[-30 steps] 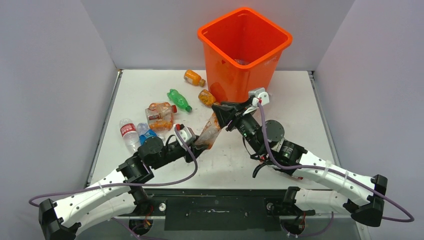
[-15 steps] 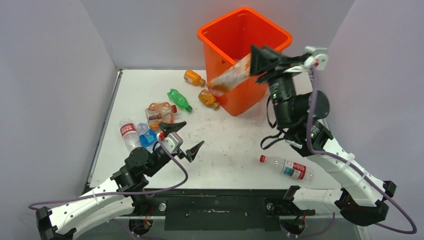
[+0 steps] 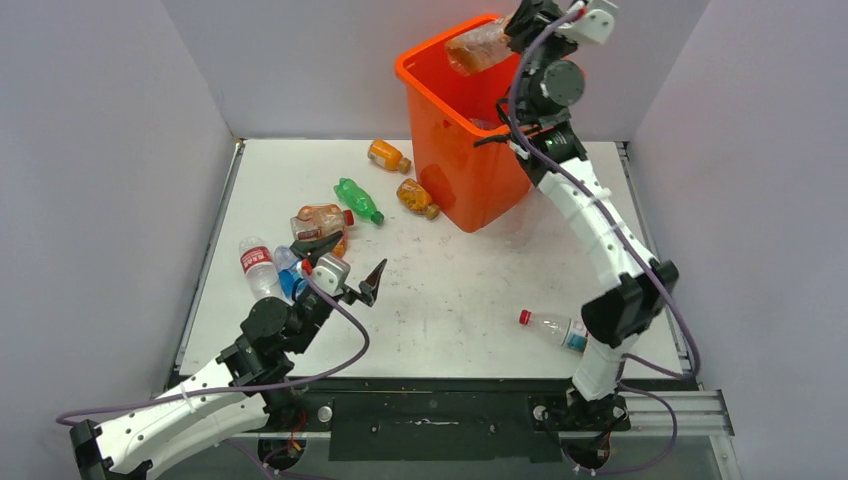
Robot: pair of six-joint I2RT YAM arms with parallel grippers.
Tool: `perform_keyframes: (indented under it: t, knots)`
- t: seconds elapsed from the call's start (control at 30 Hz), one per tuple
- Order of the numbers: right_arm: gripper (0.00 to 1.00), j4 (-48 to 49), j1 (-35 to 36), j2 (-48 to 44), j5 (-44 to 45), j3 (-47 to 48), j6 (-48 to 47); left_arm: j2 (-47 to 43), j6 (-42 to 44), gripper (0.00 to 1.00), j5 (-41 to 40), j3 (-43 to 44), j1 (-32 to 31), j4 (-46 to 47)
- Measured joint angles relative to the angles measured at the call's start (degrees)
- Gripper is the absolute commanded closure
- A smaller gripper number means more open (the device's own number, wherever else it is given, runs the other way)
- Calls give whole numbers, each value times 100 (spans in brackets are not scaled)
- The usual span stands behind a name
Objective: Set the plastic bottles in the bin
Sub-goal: Place the plastic bottle in the trash bin.
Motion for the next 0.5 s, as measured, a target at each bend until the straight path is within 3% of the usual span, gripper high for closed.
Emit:
perform_keyframes:
  t: [0.1,0.13,0.17,0.23,0.33,0.5]
  knots:
    - [94,-264,-199,916,-127,560,101,-55,50,4,-90,-9,17,50]
    - [86,-326,-212,1172,-199,691,125,-61,46,4,-111,-9,35,76]
    - [72,-387,-212,1412,-308,778,168,-63,35,4,-131,-11,59,105]
    - [31,-509,-203,1700,-522,852,267,-66,11,4,-170,-37,133,170]
    - [3,-721,-201,1923,-846,898,494,-57,-11,4,-192,-83,195,205]
    - [10,-866,-170,1932,-1165,1023,671,-22,-42,4,-197,-101,214,208]
